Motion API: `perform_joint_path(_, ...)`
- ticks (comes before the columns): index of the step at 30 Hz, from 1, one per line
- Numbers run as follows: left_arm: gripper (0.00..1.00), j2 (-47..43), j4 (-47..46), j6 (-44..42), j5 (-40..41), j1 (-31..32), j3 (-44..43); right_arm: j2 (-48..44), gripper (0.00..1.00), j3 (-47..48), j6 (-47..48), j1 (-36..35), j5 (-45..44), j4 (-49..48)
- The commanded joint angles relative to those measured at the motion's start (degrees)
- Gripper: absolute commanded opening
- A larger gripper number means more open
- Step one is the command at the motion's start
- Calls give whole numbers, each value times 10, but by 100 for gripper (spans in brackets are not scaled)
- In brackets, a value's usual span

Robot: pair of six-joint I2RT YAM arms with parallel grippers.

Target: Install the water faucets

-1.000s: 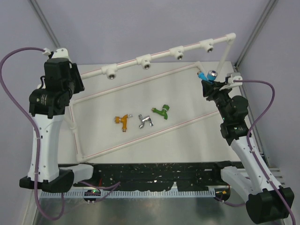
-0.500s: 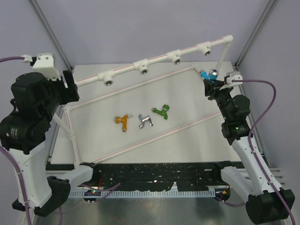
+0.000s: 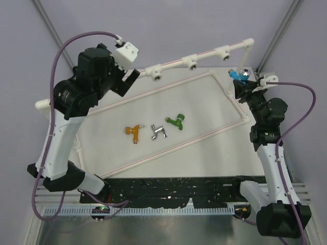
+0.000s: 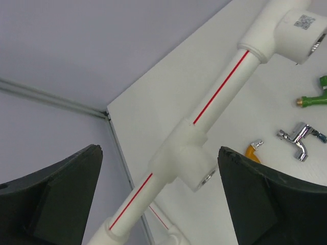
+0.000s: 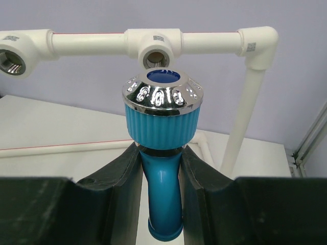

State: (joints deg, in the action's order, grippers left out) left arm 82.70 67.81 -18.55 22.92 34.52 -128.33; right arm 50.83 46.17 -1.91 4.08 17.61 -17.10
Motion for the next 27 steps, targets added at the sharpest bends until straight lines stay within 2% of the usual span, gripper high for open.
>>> perform_joint_path(1,100,1,-99,-132,-87,5,1,12,5,17,-15,17,85,-102)
perform_joint_path(7,100,14,-124,-183,-148,4,58,44,5,23,12,28,111,-137)
perform_joint_path(11,93,19,-128,-198,-161,4,91,61,5,23,35,28,94,-171)
perform_joint_path(17,91,19,-164,-223,-163,4,136,72,5,-10,38,28,74,-281)
perform_joint_path(25,73,35,-247,-271,-139,3,180,105,5,-19,46,27,58,-344)
perform_joint_path(27,64,32,-247,-272,-141,4,189,110,5,-23,54,29,45,-357)
